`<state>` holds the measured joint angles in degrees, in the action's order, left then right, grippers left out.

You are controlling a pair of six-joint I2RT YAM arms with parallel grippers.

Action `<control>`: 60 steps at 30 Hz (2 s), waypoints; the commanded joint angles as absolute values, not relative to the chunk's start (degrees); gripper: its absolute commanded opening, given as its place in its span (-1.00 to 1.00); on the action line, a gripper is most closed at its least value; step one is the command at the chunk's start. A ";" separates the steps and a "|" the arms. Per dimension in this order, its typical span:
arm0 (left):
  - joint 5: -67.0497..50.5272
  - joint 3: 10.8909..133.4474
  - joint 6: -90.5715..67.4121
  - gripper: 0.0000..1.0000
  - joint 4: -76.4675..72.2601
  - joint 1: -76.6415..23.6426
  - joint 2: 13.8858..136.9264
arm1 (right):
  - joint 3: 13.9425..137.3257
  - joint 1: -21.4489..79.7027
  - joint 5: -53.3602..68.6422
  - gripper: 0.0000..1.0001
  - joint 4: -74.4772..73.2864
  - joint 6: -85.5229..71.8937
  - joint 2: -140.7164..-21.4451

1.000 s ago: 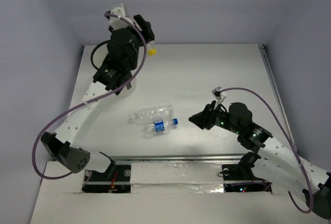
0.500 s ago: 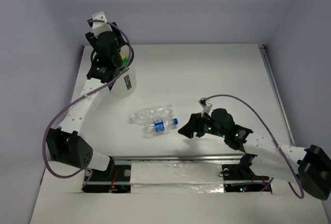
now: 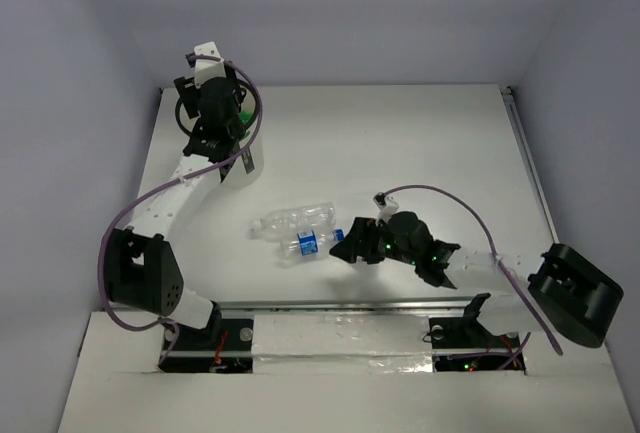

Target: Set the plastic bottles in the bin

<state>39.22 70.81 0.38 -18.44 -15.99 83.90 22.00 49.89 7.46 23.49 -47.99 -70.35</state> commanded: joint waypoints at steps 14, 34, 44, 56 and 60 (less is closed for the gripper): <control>32.52 66.98 -11.16 0.54 -16.09 -17.04 72.79 | 20.40 50.36 -5.97 0.54 50.52 -63.62 -86.39; 22.06 37.46 -41.74 -0.05 4.12 -34.71 41.58 | 12.75 49.83 -9.49 0.27 87.34 -77.08 -107.75; 25.13 24.88 -51.93 0.10 7.90 -35.24 31.91 | 13.80 49.83 -12.21 0.18 90.79 -79.10 -112.41; 24.26 20.22 -57.39 0.67 10.46 -35.24 33.74 | 16.61 49.83 -12.75 -0.01 100.54 -81.12 -119.88; 23.47 17.76 -59.32 0.66 7.57 -35.24 34.45 | 14.77 49.83 -13.97 -0.42 103.09 -80.95 -119.80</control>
<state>23.44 19.40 -55.35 10.07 -34.94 34.04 17.74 49.89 -10.57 86.32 -84.84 -117.78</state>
